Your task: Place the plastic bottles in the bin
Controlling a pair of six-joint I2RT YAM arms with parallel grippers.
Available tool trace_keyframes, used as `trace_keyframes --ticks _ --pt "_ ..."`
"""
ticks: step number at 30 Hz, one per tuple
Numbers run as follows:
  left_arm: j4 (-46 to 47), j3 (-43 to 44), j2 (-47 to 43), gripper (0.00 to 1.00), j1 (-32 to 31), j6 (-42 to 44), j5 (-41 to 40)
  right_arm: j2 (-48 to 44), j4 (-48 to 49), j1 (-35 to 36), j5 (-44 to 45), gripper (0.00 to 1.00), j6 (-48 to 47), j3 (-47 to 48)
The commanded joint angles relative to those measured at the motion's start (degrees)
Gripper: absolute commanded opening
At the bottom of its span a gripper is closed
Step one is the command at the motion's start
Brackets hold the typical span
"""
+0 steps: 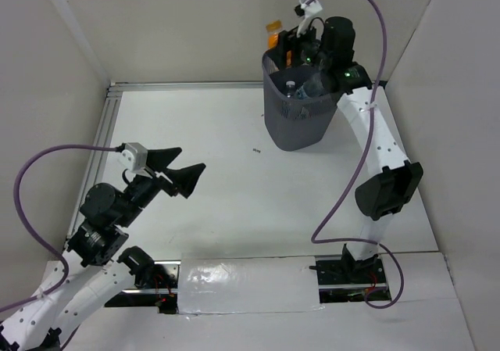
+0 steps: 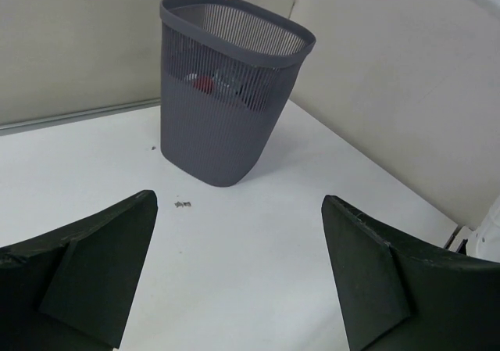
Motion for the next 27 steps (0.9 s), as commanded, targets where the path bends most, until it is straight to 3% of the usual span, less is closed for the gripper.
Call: trace_keyframes --ticks 1,4,5,6,8,13,20,22,27 --pt "9.2 -0.4 2.4 0.99 0.3 -1.3 2.9 -1.5 1.9 -2.5 0.2 0.0 0.6 0.8" --pt "11.1 -0.4 5.2 0.99 0.3 -1.8 4.2 -0.9 -0.1 -6.5 0.9 0.12 1.9 0.3" --pt "11.1 -0.4 6.5 0.99 0.3 -1.8 4.2 -0.9 -1.0 -7.6 -0.3 0.23 1.9 -0.7" --pt "11.1 -0.4 7.2 0.99 0.3 -1.8 4.2 -0.3 -1.0 -8.3 0.2 0.59 1.0 -1.3" --pt "10.4 0.3 8.7 0.99 0.3 -1.8 3.4 0.4 -3.1 -9.7 0.2 1.0 -1.2 -2.0" --pt "7.7 2.4 15.2 0.99 0.3 -1.8 2.6 0.1 -5.5 -11.7 1.1 1.0 0.6 0.0" --pt "12.8 0.9 19.2 0.99 0.3 -1.8 3.7 -3.9 -14.3 -8.7 14.2 1.0 2.3 7.5" --pt "14.1 0.9 21.0 0.99 0.3 -1.8 4.3 -7.2 -13.2 -8.2 14.8 1.0 2.3 4.0" --pt "15.4 1.5 25.3 0.99 0.9 -1.8 4.8 -21.1 -6.0 -9.6 18.9 1.0 0.6 -15.2"
